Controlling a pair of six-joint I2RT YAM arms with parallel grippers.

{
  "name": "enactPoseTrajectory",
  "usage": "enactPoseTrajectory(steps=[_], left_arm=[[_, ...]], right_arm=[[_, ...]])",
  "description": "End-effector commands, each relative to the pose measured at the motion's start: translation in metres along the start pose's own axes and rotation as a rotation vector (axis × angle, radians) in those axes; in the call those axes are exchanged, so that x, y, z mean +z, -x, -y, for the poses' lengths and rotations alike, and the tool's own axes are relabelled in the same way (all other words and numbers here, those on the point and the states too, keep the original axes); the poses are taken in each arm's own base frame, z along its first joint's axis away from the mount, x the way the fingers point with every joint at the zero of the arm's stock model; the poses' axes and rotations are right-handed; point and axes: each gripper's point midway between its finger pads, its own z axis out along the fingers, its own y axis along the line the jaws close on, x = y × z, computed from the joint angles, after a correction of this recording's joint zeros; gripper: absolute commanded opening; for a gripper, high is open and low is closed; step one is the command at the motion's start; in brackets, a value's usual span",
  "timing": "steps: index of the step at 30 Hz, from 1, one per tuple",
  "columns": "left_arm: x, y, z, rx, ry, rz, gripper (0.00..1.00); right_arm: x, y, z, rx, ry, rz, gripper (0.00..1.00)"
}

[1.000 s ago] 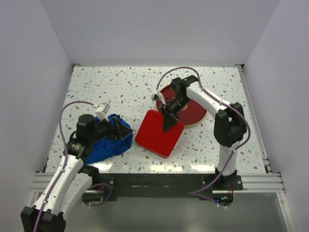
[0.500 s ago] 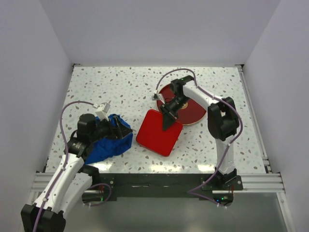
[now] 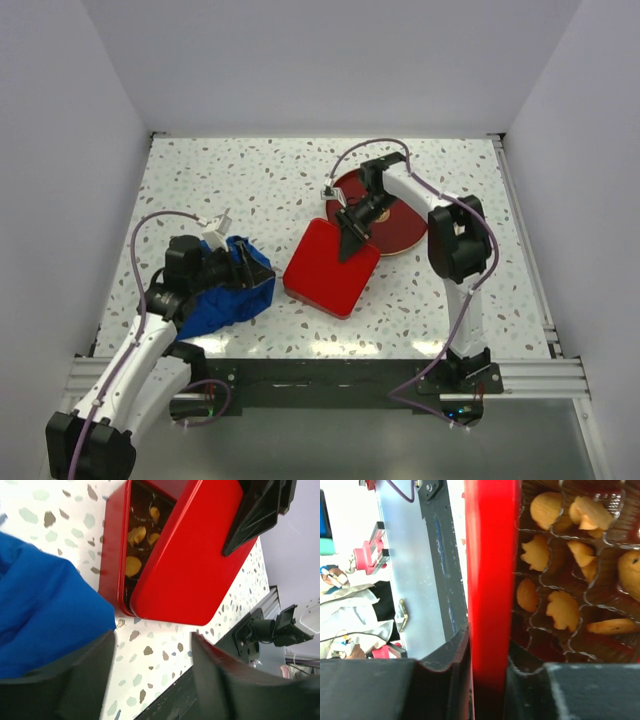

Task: Pack the cookies
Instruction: Place the box lid on the packing box.

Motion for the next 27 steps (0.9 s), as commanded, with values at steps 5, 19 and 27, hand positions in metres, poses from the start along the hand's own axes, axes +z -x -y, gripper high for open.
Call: enactPoseTrajectory(steps=[5, 19, 27], left_arm=[[0.01, -0.02, 0.004, -0.058, -0.066, -0.115, 0.28], [0.026, -0.057, -0.015, -0.122, 0.025, -0.276, 0.17], [0.058, -0.058, -0.011, -0.119, 0.045, -0.288, 0.17]], right_arm=[[-0.008, -0.007, -0.017, 0.1, 0.054, -0.048, 0.31], [-0.009, 0.002, -0.007, 0.121, 0.052, -0.031, 0.34], [-0.012, 0.003, -0.001, 0.131, 0.043, -0.028, 0.41]])
